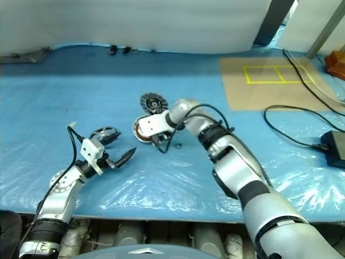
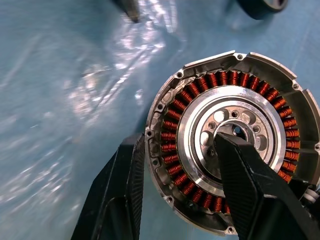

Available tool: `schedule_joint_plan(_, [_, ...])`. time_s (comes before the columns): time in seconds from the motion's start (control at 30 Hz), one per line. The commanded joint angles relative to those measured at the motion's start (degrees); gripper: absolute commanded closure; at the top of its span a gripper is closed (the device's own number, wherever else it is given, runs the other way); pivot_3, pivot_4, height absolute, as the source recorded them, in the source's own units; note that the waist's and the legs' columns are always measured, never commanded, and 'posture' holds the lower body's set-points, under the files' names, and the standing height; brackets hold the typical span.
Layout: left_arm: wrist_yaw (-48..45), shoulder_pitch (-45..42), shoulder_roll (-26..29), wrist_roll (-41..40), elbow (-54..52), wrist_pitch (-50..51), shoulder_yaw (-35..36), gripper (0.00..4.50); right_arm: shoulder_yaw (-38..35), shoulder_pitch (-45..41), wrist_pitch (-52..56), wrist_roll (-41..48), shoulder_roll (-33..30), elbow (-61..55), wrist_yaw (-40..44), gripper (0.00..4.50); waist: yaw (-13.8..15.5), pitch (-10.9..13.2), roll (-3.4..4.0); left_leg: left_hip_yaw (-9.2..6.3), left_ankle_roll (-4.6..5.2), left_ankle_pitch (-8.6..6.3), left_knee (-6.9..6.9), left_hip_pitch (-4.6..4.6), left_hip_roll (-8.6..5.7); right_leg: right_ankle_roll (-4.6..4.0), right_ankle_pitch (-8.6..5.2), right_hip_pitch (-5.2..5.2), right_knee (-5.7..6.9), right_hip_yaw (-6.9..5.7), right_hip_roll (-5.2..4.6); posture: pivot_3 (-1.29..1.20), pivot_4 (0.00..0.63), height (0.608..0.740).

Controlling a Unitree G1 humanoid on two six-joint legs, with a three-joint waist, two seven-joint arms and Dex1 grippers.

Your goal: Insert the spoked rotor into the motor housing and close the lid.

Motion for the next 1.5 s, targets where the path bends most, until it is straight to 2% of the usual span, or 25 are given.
schedule_joint_plan(0.03, [-1.27,-0.69,0.99,-0.61,-0.31,-0.84,0.42,0.0,1.17,6.41,5.25,1.86,-4.03,-12.55,7.08,2.62,-0.04,-0.01,-0.02,-0.02,0.0,0.0,0.0,0.0,0.0,0.0,0.0,0.0,0.0,0.0,0.0,0.0,0.15,0.74])
schedule_joint_plan(0.13, [-1.94,-0.92,1.24,-0.85,-0.06,-0.68,0.51,0.0,-0.23,9.87,9.57,3.45,-3.9,-18.02,5.42,2.62,-0.31,-0.02,-0.03,-0.03,-0.02,-0.01,0.0,0.09,0.01,0.0,0.0,0.04,0.01,0.0,0.01,0.0,0.15,0.74])
schedule_joint_plan(0.3, [-2.86,-1.42,1.09,-0.7,0.95,-0.85,0.17,0.0,-2.41,10.62,12.33,5.07,-1.6,-19.96,1.14,1.07,-0.61,-0.02,-0.03,-0.02,-0.21,-0.1,0.01,0.18,0.0,0.0,0.0,0.12,0.04,0.05,0.02,0.0,0.15,0.74])
schedule_joint_plan(0.4, [-3.08,-1.57,0.91,-0.63,1.18,-0.86,0.1,0.0,-5.56,10.92,13.06,10.36,0.44,-22.86,0.82,0.04,-0.49,-0.01,-0.04,-0.02,-0.22,-0.1,0.01,0.11,-0.02,0.0,0.0,0.02,-0.01,0.05,0.02,0.0,0.15,0.74])
schedule_joint_plan(0.5, [-3.28,-1.54,0.88,-0.65,1.12,-0.72,-0.01,0.0,-8.65,11.39,14.12,15.03,1.04,-25.62,0.14,0.04,-0.48,-0.01,-0.04,-0.02,-0.21,-0.09,-0.04,0.03,-0.01,0.0,0.0,-0.07,-0.04,0.04,0.02,0.0,0.15,0.74])
schedule_joint_plan(0.63, [-3.51,-1.6,0.77,-0.66,0.76,-0.31,-0.34,0.0,-13.71,12.79,21.12,21.3,-0.8,-31.47,-0.02,0.04,-0.2,-0.01,-0.05,-0.02,-0.21,-0.09,-0.06,0.04,-0.03,0.0,0.0,-0.05,-0.04,0.04,0.01,0.0,0.15,0.74])
schedule_joint_plan(0.8, [-4.97,-2.06,0.38,-0.95,-0.3,0.15,-1.87,0.0,-19.29,17.94,30.34,26.11,-7.93,-40.32,-1.51,0.04,0.23,0.0,-0.06,-0.04,-0.22,-0.1,-0.02,0.07,-0.06,0.03,0.01,0.02,-0.06,0.05,0.0,0.0,0.15,0.74])
schedule_joint_plan(0.9, [-6.18,-2.67,0.3,-1.31,-0.61,0.41,-2.82,0.0,-22.23,25.0,32.59,29.43,-11.34,-44.19,-2.47,0.04,0.37,-0.01,-0.08,-0.04,-0.29,-0.06,-0.03,0.08,-0.06,0.04,0.01,0.04,-0.07,0.05,0.01,0.0,0.15,0.74])
schedule_joint_plan(1.0, [-6.85,-3.26,0.21,-1.6,-0.41,0.42,-3.04,0.0,-22.43,31.18,35.43,29.67,-13.6,-46.21,-4.64,0.04,0.16,-0.01,-0.07,-0.04,-0.3,-0.05,-0.08,0.07,-0.09,0.05,0.01,0.04,-0.11,0.05,0.03,0.0,0.15,0.74])
schedule_joint_plan(1.13, [-7.48,-3.58,0.38,-2.68,-0.92,0.92,-2.65,0.0,-21.85,36.41,35.03,29.18,-12.22,-46.43,-9.61,0.04,-0.54,-0.01,-0.07,-0.03,-0.29,-0.06,-0.08,0.0,-0.15,0.06,0.01,0.05,-0.11,0.06,0.06,0.0,0.15,0.74])
schedule_joint_plan(1.5, [-9.16,-2.74,0.88,-2.54,0.81,0.0,-2.64,0.0,-18.51,39.64,28.55,25.76,-9.52,-35.62,-17.62,0.04,-0.13,-0.01,-0.06,-0.07,-0.31,-0.05,-0.12,0.05,-0.12,0.11,0.03,0.1,-0.34,0.07,0.05,0.0,0.15,0.74])
